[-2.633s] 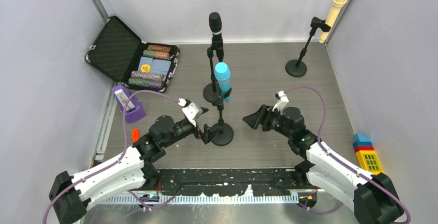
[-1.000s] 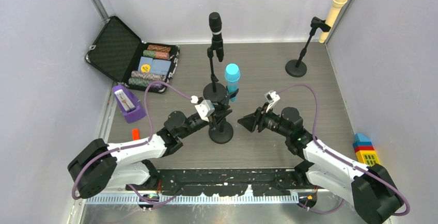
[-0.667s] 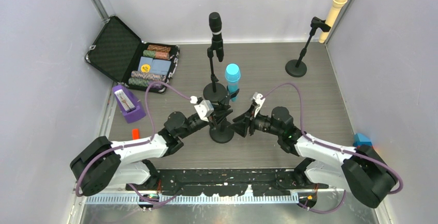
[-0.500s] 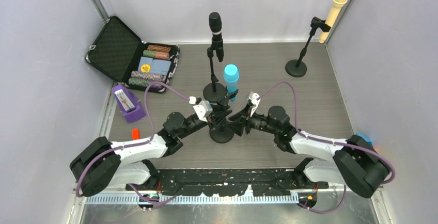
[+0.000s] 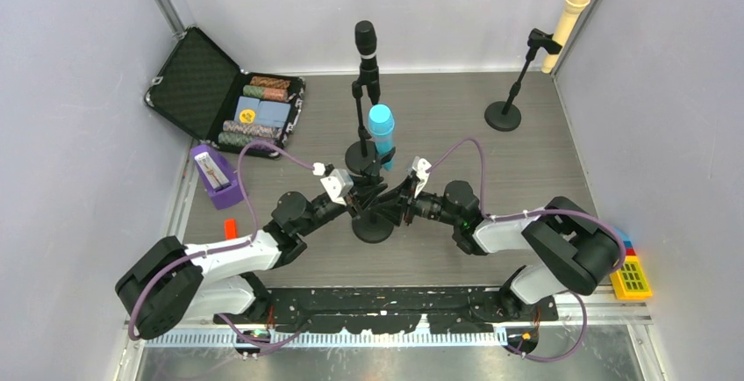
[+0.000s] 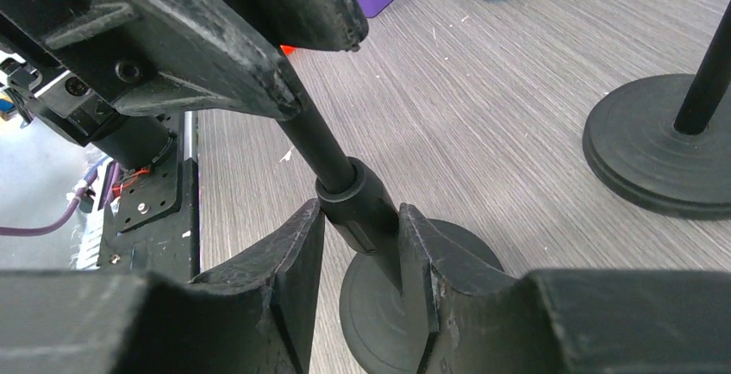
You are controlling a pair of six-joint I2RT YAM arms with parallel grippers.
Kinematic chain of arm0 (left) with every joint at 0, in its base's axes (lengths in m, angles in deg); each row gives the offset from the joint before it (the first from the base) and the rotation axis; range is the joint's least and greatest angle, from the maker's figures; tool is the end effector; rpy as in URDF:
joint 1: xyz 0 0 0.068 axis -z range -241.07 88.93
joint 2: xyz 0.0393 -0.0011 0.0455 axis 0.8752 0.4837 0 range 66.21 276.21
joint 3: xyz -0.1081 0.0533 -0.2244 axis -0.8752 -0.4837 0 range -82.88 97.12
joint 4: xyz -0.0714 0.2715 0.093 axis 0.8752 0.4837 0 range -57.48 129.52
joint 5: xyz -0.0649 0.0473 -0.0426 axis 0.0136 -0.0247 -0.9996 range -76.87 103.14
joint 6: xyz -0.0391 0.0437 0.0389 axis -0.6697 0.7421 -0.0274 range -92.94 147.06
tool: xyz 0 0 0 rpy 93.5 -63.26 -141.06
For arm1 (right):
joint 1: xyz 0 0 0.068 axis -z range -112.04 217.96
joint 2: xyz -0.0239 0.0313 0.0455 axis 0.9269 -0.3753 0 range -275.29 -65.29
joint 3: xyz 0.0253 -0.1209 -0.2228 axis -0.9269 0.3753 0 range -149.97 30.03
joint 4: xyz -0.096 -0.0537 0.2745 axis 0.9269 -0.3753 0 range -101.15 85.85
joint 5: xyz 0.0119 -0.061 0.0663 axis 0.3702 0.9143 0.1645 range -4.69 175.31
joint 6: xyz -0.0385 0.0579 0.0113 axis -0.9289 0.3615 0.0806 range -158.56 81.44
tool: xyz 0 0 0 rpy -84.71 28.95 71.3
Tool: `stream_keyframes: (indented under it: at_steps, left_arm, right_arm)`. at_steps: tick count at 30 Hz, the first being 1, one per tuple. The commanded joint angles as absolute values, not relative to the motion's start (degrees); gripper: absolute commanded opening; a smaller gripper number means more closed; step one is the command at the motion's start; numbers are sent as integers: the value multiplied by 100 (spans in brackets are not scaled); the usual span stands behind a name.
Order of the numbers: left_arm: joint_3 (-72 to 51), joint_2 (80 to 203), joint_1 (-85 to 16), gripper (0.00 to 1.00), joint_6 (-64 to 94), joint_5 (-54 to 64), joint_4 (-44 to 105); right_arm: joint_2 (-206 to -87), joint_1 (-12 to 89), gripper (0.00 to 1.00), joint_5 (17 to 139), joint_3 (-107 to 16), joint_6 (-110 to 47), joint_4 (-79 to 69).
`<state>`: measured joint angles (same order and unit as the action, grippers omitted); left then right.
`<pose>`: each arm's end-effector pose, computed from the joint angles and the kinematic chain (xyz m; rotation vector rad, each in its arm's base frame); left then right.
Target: Remove the microphone from the stand
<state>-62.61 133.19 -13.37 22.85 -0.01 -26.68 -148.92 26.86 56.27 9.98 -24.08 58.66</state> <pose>0.1838 -0.2215 0.2038 0.7074 1.2296 -0.9112 0.2047 0.2157 0.1303 -0.7917 1.5116 1.1393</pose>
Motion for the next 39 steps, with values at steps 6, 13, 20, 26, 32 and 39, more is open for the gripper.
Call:
stream_keyframes:
  at_steps: [6,13,20,26,32,39]
  left_arm:
    - [-6305,13049,-1291,0,2207,10,-3471]
    - [-6312,12954,-1291,0,2108,127,-3388]
    - [-6337,12917,-1291,0,2052,199,-3313]
    - [-6259,13010,-1291,9,1953,111,-3217]
    - [-6311,13029,-1291,49,1848,100,-3163]
    - [-6129,12894,-1291,53,1999,92,-2563]
  right_arm:
    - [-15169,2607,3,6301,941,-2382,7108]
    - [-14664,1965,0,7822,1142,-2828,6566]
    - [-14053,917,0,10419,1185,-3445,5816]
    - [-14249,636,0,10857,1230,-3512,5938]
    - [-14807,635,0,10692,1493,-3389,6686]
    - [-15019,635,0,9998,1551,-3423,7003]
